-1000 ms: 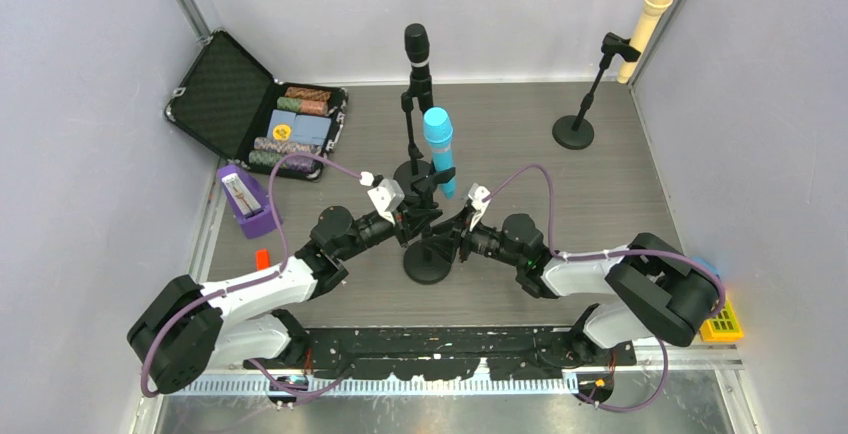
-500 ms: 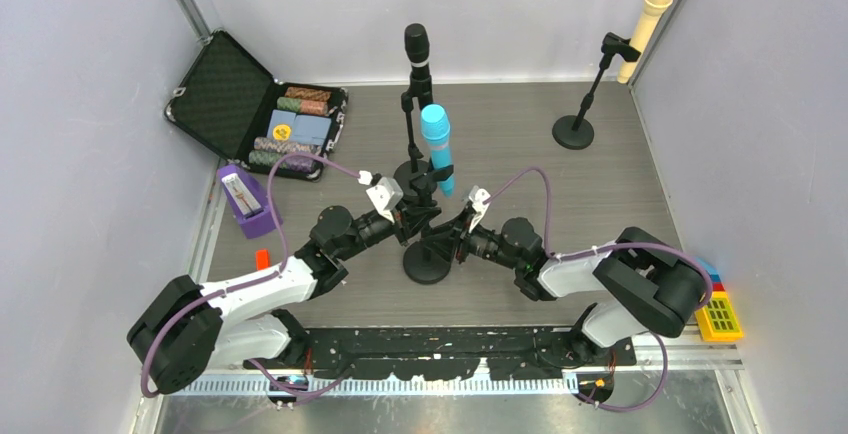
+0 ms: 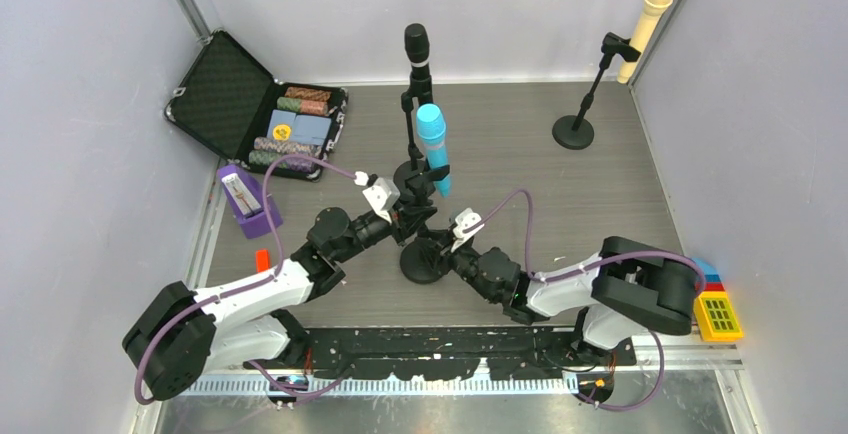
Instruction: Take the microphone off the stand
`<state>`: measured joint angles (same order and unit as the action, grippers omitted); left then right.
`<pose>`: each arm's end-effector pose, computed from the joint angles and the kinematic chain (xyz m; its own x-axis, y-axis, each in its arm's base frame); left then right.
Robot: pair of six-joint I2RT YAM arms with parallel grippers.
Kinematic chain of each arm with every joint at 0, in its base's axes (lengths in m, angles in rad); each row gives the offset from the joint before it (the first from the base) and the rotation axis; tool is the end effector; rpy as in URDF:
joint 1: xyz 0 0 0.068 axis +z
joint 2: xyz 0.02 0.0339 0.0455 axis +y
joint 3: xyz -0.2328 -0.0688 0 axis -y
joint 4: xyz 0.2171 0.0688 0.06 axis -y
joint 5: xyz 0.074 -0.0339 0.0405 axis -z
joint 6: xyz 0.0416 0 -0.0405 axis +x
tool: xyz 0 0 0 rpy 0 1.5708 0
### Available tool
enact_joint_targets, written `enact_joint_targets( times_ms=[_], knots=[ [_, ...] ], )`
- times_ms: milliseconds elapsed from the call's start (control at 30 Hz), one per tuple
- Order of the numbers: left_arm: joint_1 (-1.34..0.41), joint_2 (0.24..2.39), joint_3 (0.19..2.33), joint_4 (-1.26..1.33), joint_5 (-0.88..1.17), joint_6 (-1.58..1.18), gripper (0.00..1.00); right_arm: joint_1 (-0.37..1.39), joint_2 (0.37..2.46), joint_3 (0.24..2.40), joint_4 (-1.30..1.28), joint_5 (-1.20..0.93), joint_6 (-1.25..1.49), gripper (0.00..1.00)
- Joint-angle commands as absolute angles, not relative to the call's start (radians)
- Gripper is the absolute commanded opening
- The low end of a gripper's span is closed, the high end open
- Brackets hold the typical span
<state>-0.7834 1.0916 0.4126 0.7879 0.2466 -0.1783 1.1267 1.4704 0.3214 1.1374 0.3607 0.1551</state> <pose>0.1579 -0.1716 0.2429 -0.0761 -0.1670 -0.9830 0.8564 0.4941 -0.1502 0.1220 0.2223 0.1703 -0.1120 0.1010 -0.9886 -0.6842 0.7136 0.1504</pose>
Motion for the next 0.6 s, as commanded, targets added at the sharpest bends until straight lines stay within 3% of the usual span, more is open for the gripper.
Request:
enact_joint_targets(
  times_ms=[0,100,267,400,567],
  knots=[
    [-0.788,1.066,0.415,0.783,0.234,-0.180,0.00,1.174,1.544,0.376,1.321,0.704,0.100,0.01],
    [-0.788,1.064,0.420,0.768,0.233,-0.174,0.00,1.181,1.570,0.379,1.349,0.692,0.119,0.04],
    [-0.788,1.067,0.419,0.765,0.242,-0.166,0.00,1.172,1.501,0.355,1.253,0.599,0.153,0.49],
    [-0.788,1.075,0.420,0.768,0.248,-0.164,0.00,1.094,1.370,0.334,1.065,0.329,0.242,0.59],
    [-0.788,1.079,0.425,0.772,0.263,-0.165,0.00,0.956,1.229,0.306,0.934,-0.015,0.319,0.64]
  ],
)
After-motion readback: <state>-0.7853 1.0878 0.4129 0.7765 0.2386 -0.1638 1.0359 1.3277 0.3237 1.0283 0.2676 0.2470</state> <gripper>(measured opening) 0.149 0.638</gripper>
